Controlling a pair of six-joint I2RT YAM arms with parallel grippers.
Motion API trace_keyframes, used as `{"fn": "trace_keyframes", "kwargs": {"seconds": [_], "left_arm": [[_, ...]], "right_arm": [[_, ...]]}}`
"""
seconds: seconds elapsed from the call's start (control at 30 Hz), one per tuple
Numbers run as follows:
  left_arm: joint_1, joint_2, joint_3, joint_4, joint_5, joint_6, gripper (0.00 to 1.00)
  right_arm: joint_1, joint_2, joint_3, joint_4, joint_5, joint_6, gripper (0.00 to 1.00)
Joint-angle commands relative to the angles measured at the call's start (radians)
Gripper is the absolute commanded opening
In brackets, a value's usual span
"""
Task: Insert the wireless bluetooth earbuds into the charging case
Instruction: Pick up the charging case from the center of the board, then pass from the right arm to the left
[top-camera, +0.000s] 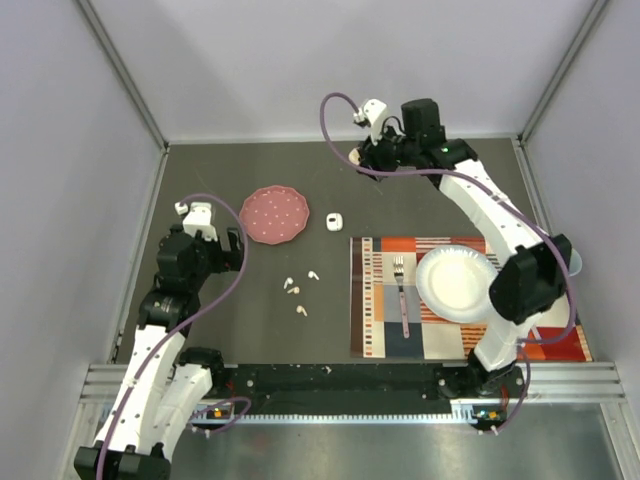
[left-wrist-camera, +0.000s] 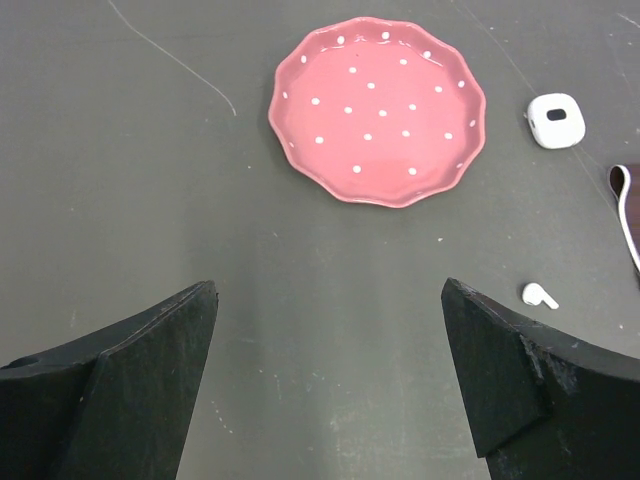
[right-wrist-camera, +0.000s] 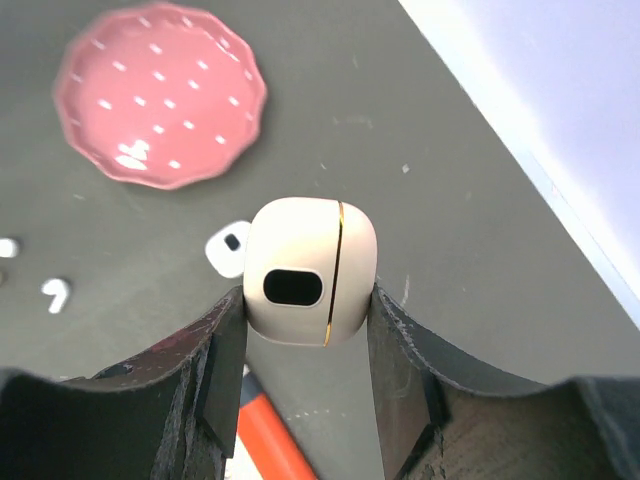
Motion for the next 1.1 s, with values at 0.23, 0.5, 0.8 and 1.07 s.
{"fn": "trace_keyframes", "kwargs": {"seconds": [0.23, 0.5, 0.8, 1.07], "left_arm": [[0.003, -0.067, 0.030, 0.073, 0.423, -0.035, 0.99], [0.002, -0.044, 0.048, 0.064, 0.573, -0.060, 0.99], [-0.004, 0.086, 0.062, 0.173, 0.848, -0.334, 0.99], [-0.075, 0.138, 0.005, 0.421, 0.856, -0.540, 0.98]], "right_arm": [[0.189, -0.383, -0.529, 0.323, -0.109, 0.111, 0.00], [0.325, -0.596, -0.937, 0.733, 0.033, 0.070, 0.00], [0.380, -0.734, -1.115, 0.890, 0.056, -0.010, 0.00], [0.380, -0.751, -1.145, 0.918, 0.041, -0.033, 0.00]]}}
